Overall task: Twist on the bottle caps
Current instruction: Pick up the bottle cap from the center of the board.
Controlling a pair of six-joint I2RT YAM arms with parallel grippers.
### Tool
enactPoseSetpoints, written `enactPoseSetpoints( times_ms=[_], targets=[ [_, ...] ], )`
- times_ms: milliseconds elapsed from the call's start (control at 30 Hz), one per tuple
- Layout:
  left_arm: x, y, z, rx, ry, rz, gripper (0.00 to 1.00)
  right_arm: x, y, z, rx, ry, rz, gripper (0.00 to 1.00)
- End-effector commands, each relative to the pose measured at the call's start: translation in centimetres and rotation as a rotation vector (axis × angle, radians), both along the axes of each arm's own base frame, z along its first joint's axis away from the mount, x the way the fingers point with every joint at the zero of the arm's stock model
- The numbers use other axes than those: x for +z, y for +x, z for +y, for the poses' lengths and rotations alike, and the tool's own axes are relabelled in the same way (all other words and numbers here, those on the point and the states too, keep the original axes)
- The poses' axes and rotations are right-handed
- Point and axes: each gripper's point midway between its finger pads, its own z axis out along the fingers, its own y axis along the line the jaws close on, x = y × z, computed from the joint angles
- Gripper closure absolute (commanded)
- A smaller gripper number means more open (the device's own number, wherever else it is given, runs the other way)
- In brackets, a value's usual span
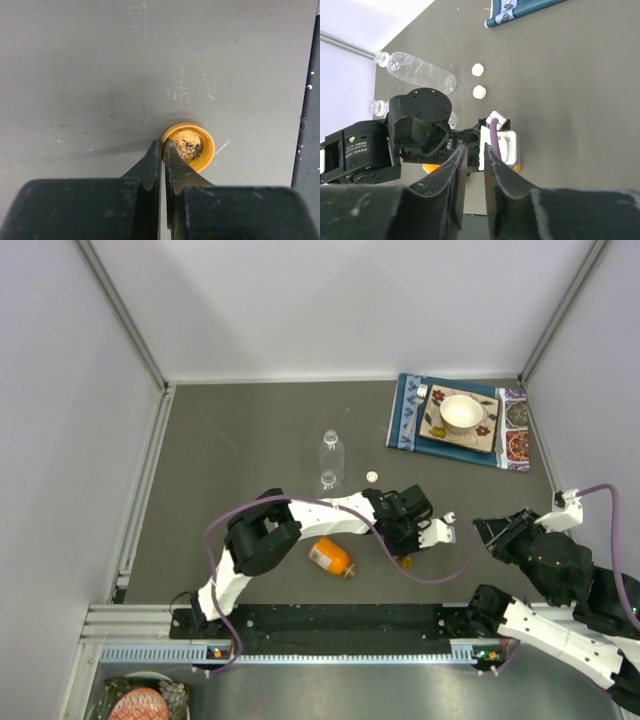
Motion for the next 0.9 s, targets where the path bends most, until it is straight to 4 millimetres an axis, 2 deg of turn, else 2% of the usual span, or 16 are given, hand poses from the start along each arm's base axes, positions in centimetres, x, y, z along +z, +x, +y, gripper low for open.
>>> enactPoseSetpoints(
  times_ms=[0, 133, 167, 233, 267, 300, 333, 367, 400, 433, 467, 600, 633, 667, 767, 867],
  targets=[
    [2.4, 1.0, 0.2, 0.038, -0.021, -0.041, 1.00, 1.2, 0.3, -0.4, -0.001, 0.015, -0.069, 0.76],
    [9.0, 2.7, -0.7, 0.096, -0.152, 0.009, 1.00, 4.6, 0.5, -1.4, -0.003, 0.031, -0.204, 0.57],
    [12.0, 3.3, -1.4, 0.121, -0.215, 0.018, 1.00, 5.7, 0.4, -1.7, -0.005, 0.041, -0.234, 0.55],
    [15.4, 4.5, -1.4, 0.149, -0.289, 0.057, 1.00, 7.4, 0.4, -2.0, 0.001, 0.035, -0.301, 0.49],
    [18.6, 4.2, -1.9, 0.147, -0.366, 0.106, 1.00, 8.0, 0.4, -2.1, 0.005, 0.035, -0.322, 0.48],
    [20.3, 4.5, -2.0, 0.157, -0.411, 0.133, 1.00, 8.6, 0.5, -2.1, 0.005, 0.033, -0.343, 0.46],
    [22.2, 5.9, -1.8, 0.180, -0.474, 0.149, 1.00, 9.5, 0.6, -2.2, 0.006, 0.023, -0.384, 0.45],
    [25.0, 5.0, -1.6, 0.163, -0.546, 0.248, 1.00, 10.0, 0.7, -2.1, 0.008, 0.016, -0.409, 0.43],
    [26.6, 5.3, -1.4, 0.155, -0.598, 0.278, 1.00, 10.5, 0.8, -2.1, 0.012, 0.009, -0.435, 0.41],
    [29.4, 6.9, -1.0, 0.164, -0.700, 0.305, 1.00, 12.4, 0.6, -2.1, 0.030, 0.016, -0.521, 0.40],
    [30.8, 6.4, -0.4, 0.201, -0.724, 0.422, 1.00, 12.6, 0.7, -1.7, 0.044, 0.004, -0.556, 0.38],
    [35.7, 5.1, 1.7, 0.090, -0.838, 0.684, 1.00, 15.8, -0.1, 1.3, 0.185, -0.055, -0.802, 0.31],
    [34.9, 5.1, 2.2, 0.106, -0.835, 0.756, 1.00, 15.7, -0.3, 3.1, 0.274, -0.144, -0.875, 0.30],
    [37.6, 4.1, 2.9, 0.050, -0.906, 0.822, 1.00, 16.5, -0.2, 4.1, 0.294, -0.166, -0.920, 0.30],
    [38.0, 3.4, 3.8, 0.079, -0.901, 0.965, 1.00, 16.9, 0.7, 7.4, 0.381, -0.321, -1.017, 0.28],
    [38.8, 2.8, 4.5, 0.089, -0.921, 0.995, 1.00, 17.4, 1.6, 9.0, 0.396, -0.433, -1.081, 0.28]
  ],
)
